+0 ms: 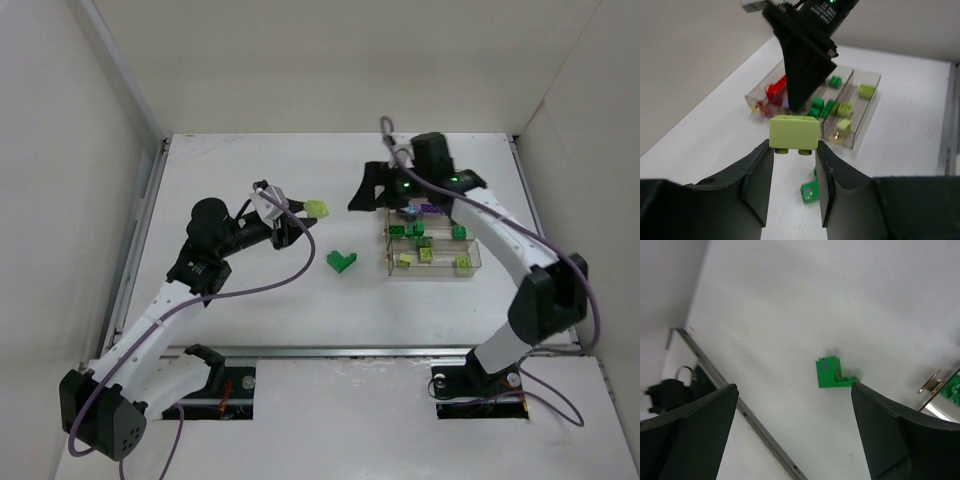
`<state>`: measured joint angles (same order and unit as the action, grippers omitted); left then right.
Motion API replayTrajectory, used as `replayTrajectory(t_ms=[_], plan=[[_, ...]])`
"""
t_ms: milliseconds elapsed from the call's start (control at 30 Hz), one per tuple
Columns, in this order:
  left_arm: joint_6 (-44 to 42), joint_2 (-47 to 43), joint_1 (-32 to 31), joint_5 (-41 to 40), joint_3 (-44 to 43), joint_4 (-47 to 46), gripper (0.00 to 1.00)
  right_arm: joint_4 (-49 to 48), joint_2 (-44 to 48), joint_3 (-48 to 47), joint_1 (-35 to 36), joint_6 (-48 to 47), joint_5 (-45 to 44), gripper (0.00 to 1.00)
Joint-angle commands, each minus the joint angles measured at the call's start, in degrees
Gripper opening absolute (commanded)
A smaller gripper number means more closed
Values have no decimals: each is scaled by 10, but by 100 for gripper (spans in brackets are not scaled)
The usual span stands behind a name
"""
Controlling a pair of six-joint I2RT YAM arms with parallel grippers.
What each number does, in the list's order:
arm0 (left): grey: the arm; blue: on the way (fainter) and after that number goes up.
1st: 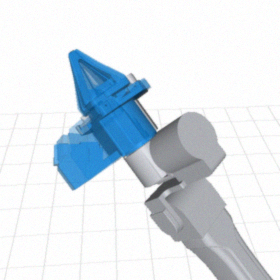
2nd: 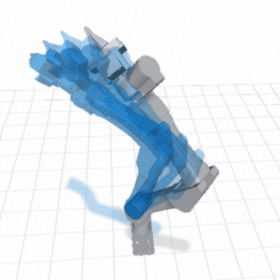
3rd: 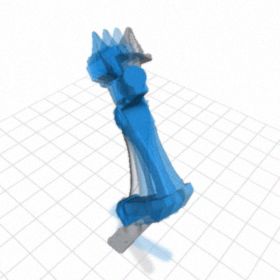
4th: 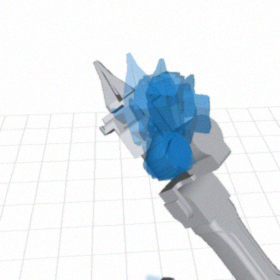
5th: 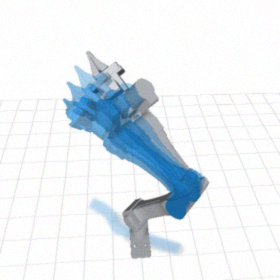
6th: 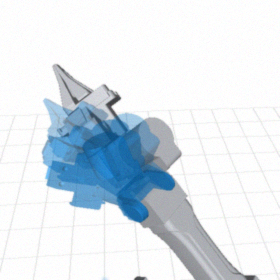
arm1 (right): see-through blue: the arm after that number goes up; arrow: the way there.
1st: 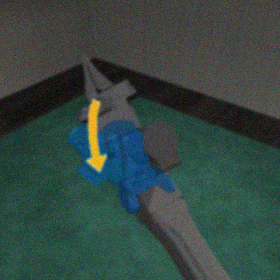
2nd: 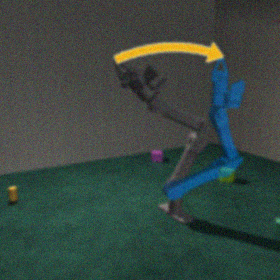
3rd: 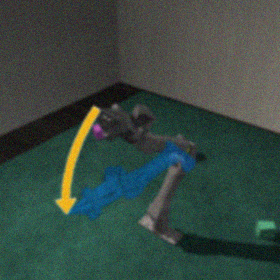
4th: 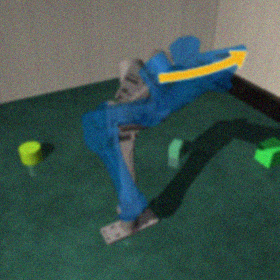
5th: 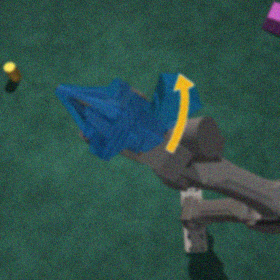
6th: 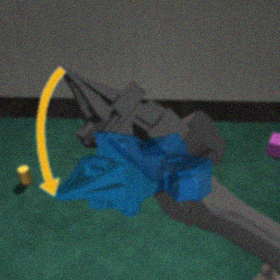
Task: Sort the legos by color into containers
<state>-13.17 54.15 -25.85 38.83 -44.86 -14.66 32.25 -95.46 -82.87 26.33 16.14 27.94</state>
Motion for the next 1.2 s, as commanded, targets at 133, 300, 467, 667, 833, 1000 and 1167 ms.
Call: replayTrajectory(t_ms=[133,300,467,667,833,1000,1167], plan=[[151,60,0,90,-64,-196,0,-200,103,11,-39,70,244,100],[126,83,0,109,-84,-234,0,-223,78,-33,-34,103,315,99],[109,83,0,130,-89,-243,0,-228,63,-58,-34,129,350,95],[103,83,-5,143,-89,-243,0,-235,46,-77,-34,142,380,85],[103,83,-10,143,-89,-243,0,-240,24,-97,-34,159,424,68],[97,83,-10,101,-89,-243,0,-240,13,-109,-15,159,454,55],[86,77,-10,91,-84,-243,0,-240,13,-109,-10,159,454,22]])
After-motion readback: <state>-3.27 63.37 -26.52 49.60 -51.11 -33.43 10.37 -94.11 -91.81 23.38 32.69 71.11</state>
